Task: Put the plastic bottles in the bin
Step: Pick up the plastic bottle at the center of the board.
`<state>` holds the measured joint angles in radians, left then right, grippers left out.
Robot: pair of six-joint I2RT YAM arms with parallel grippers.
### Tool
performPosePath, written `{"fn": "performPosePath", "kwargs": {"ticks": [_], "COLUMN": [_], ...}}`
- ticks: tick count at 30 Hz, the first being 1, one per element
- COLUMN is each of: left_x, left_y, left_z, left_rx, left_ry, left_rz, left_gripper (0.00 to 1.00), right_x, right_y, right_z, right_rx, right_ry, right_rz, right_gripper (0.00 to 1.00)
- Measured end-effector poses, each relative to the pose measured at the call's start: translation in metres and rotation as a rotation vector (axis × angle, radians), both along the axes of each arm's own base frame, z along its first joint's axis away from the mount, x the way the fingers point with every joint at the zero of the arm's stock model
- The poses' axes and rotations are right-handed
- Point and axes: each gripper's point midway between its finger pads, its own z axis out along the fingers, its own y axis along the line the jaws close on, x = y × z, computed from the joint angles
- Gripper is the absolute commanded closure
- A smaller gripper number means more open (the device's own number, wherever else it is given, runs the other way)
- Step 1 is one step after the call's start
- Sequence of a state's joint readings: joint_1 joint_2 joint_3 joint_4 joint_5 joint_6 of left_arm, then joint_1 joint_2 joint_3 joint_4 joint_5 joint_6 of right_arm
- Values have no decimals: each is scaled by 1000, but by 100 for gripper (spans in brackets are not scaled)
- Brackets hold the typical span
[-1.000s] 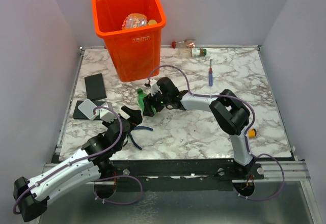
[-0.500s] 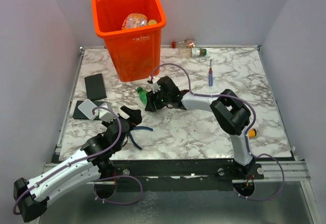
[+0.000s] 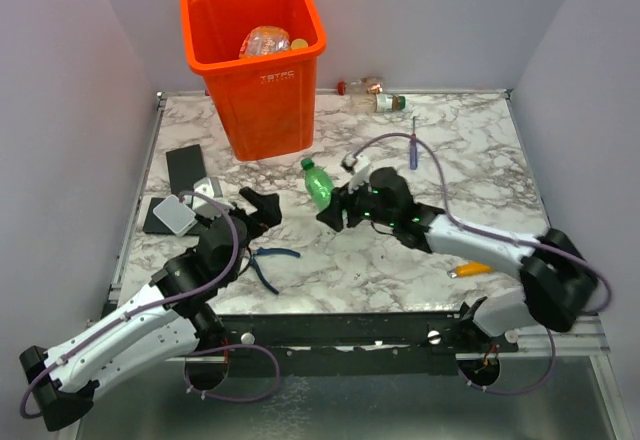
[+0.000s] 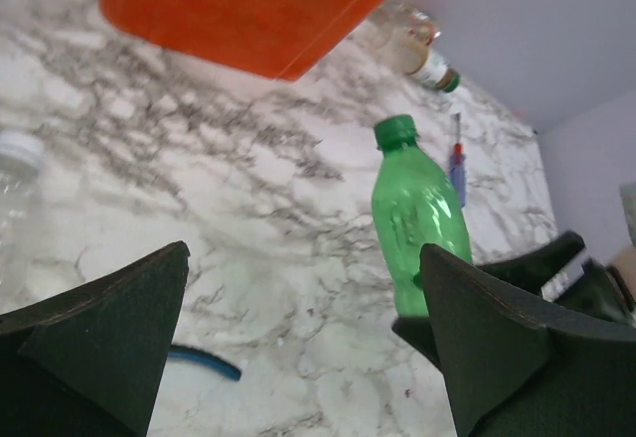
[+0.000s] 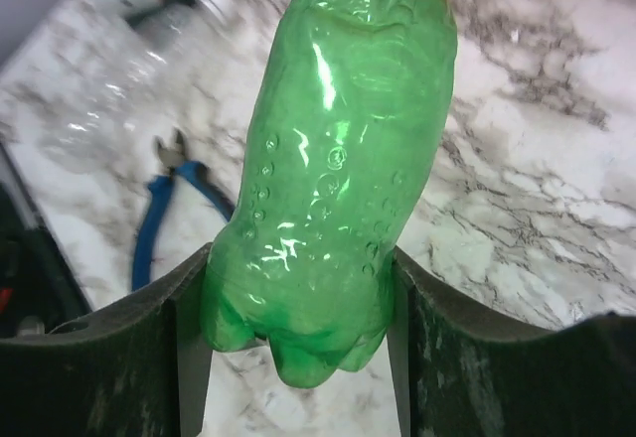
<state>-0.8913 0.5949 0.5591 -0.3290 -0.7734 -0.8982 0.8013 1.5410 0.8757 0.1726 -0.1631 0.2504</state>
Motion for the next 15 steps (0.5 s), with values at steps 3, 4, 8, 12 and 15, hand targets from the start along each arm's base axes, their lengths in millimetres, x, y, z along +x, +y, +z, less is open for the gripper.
{"fn": "performPosePath", "kwargs": {"ticks": [3,4,8,12,15], "left_x": [9,12,21,26,25], "left_y": [-14,-26,-81,-145,-184], "left_z": [46,64,116,147,154], "left_rx": [19,19,-20,-111,-204], "left_ry": [-79,-107,-186,-229,-228], "left_rz": [-56,-99,-296,-516,-661], "left_gripper": [1,1,1,10,19], "right_x": [-25,-34,-63,-78,-86], "right_y": [-21,-30,-54,-68,-76], "right_z": [64,78,107,107,110], "right_rx": [172,220,350,400,432], "right_ry": [-138,-175,-246,-260,-275], "right_rz": [5,8,9,4,2], "right_gripper": [90,96,99,99,100]}}
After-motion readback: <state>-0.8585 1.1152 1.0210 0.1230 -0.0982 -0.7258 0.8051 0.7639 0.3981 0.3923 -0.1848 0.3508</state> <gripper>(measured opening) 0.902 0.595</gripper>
